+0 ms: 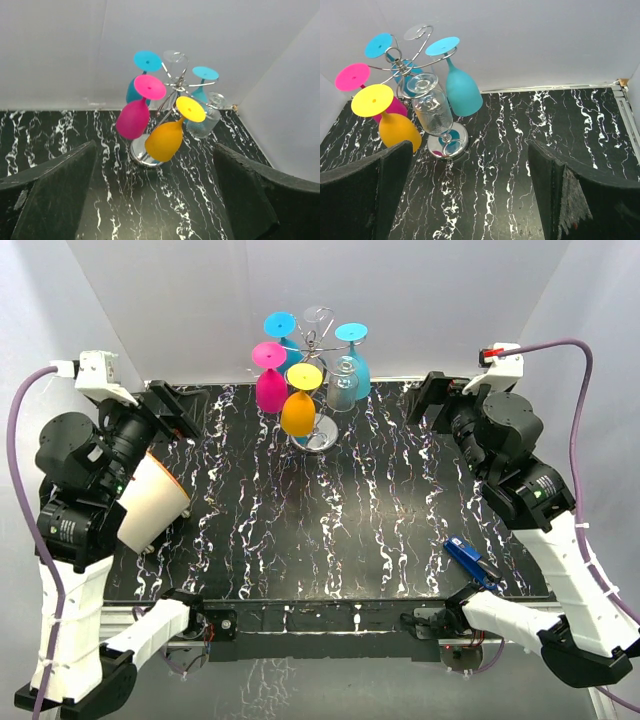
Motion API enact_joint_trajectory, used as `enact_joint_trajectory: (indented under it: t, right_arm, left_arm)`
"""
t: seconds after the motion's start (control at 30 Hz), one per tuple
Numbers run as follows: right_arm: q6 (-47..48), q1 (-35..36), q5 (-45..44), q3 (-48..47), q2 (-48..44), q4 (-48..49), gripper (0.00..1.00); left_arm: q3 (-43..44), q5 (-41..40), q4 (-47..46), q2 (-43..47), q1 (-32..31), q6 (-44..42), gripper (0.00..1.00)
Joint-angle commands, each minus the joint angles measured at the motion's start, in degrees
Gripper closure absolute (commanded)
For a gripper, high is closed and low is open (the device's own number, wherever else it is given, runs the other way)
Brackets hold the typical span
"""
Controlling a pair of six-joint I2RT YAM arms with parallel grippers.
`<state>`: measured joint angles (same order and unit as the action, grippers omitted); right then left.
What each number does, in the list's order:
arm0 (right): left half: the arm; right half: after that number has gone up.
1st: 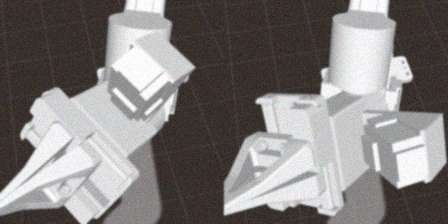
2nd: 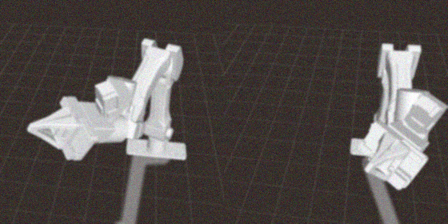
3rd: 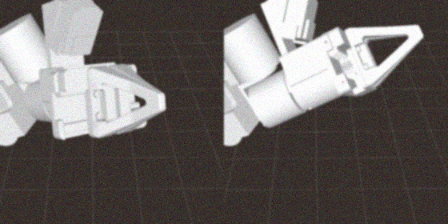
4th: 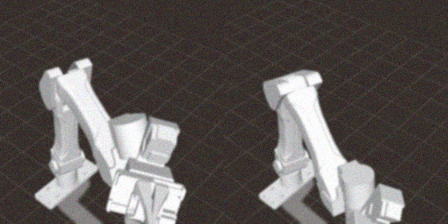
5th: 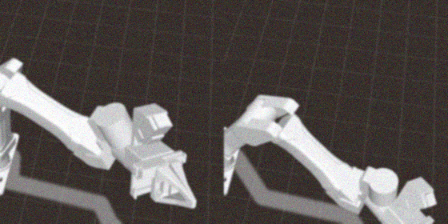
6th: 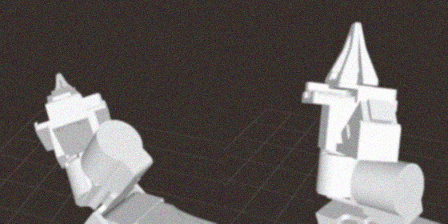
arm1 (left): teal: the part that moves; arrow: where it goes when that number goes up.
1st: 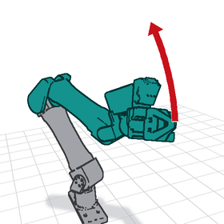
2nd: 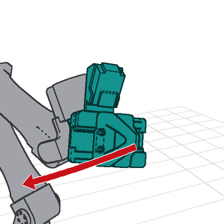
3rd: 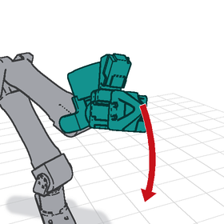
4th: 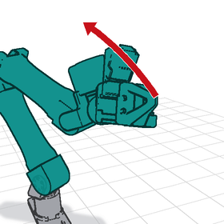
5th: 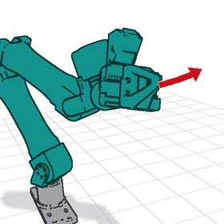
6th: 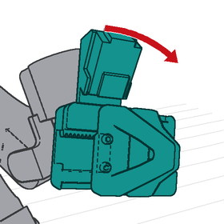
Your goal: Take the wine glass off the wine glass rack
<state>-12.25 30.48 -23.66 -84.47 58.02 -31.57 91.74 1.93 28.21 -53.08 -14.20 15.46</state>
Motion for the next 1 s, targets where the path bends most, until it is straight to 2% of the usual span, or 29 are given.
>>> enact_joint_trajectory:
  t: [0.0, 0.3, 0.47, 0.73, 0.97]
  right_arm:
    - [-2.7, -1.4, -1.0, -0.6, -1.3, -1.4, 0.02]
    - [-8.0, -3.3, -0.9, 1.7, -2.3, -2.9, 0.02]
    - [-10.9, -3.9, 2.4, 7.0, -4.2, -0.6, 0.02]
    - [-14.9, -4.2, 9.9, 16.2, -6.8, 4.6, 0.02]
    - [-17.0, -4.3, 14.3, 21.5, -8.1, 9.0, 0.02]
  left_arm:
    - [-2.4, 3.3, 0.8, -0.5, 3.0, 4.7, 0.01]
    - [-7.2, 8.9, 2.3, -2.0, 7.4, 10.8, 0.01]
    - [-11.5, 15.7, 0.7, -2.5, 8.6, 16.0, 0.01]
    - [-24.2, 31.3, -11.7, -2.1, 9.3, 31.9, 0.01]
    - [-32.4, 35.3, -23.2, -1.7, 7.6, 43.8, 0.01]
